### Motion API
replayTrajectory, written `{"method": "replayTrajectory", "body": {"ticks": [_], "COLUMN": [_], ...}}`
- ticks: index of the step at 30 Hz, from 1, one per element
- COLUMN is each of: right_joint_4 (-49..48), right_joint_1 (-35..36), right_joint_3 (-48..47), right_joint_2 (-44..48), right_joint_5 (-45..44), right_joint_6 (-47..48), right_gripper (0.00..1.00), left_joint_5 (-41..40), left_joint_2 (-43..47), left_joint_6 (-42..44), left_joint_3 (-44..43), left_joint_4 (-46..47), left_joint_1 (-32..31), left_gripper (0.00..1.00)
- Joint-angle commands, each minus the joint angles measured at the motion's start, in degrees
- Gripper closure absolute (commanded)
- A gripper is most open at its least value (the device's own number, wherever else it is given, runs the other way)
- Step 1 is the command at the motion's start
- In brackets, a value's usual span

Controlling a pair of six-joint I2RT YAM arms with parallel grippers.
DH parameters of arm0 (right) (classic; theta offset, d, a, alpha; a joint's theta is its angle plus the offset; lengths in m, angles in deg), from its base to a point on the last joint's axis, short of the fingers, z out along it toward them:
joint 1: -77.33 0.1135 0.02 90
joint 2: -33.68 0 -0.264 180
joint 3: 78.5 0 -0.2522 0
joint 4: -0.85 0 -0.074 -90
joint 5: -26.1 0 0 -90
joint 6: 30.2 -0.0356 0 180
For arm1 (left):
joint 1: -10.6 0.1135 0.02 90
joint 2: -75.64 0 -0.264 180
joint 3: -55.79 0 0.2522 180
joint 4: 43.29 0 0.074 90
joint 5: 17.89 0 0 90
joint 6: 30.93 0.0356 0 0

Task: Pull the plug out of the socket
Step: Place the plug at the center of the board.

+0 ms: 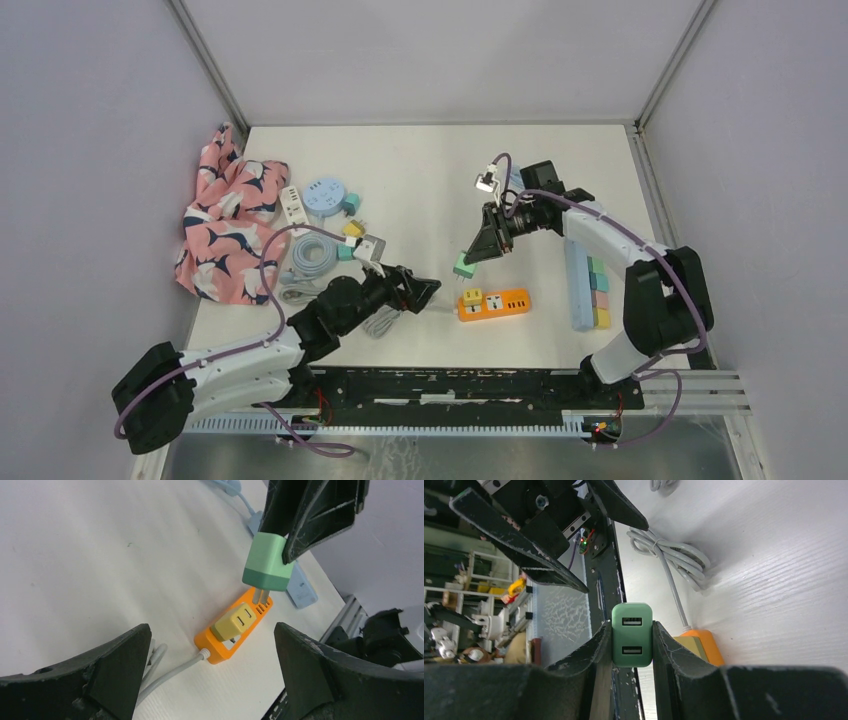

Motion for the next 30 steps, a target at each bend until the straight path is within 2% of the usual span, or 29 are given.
{"method": "replayTrajectory", "body": {"ticks": [1,3,9,16,18,19,25,28,30], "right_joint_4": [-8.6,-8.8,-8.8,-7.8,-7.3,-6.9,-6.3,-6.1,-6.1], "right_joint_1": [-0.3,-0.3,-0.3,-0.2,-0.2,-0.2,-0.2,-0.2,-0.2], "right_joint_3": [0.5,0.0,-0.6,-1.4,-1.6,-1.9,-2.2,-2.2,-2.2], "right_joint_2": [-1.9,-3.4,-6.2,-8.0,-8.2,-8.1,-8.1,-8.2,-8.2], "right_joint_5": [-0.5,-0.7,-1.6,-1.7,-1.8,-1.9,-1.9,-2.2,-2.4], "right_joint_6": [-13.3,-16.5,-20.7,-21.3,-20.9,-20.5,-20.3,-20.2,-20.1], "right_gripper": [0.87,0.86,0.85,0.84,0.84,0.83,0.82,0.82,0.81], "left_joint_5": [-8.3,-7.9,-0.2,3.4,2.9,-0.4,-6.6,-8.5,-9.7], "left_joint_2": [-3.2,-5.0,-9.8,-19.3,-22.2,-25.1,-30.7,-32.9,-33.9], "left_joint_6": [-0.9,-0.5,0.9,-0.8,-1.5,-1.6,-0.5,0.1,0.4], "left_joint_3": [-10.1,-12.8,-15.2,-23.3,-26.2,-29.8,-36.7,-39.8,-41.1], "left_joint_4": [-17.4,-20.0,-13.2,-14.3,-17.5,-22.2,-30.4,-33.7,-35.3], "left_joint_1": [0.1,0.1,0.2,0.0,-0.2,-1.0,-4.3,-5.3,-5.8], "left_gripper": [0.02,0.03,0.03,0.14,0.15,0.15,0.18,0.30,0.35]}}
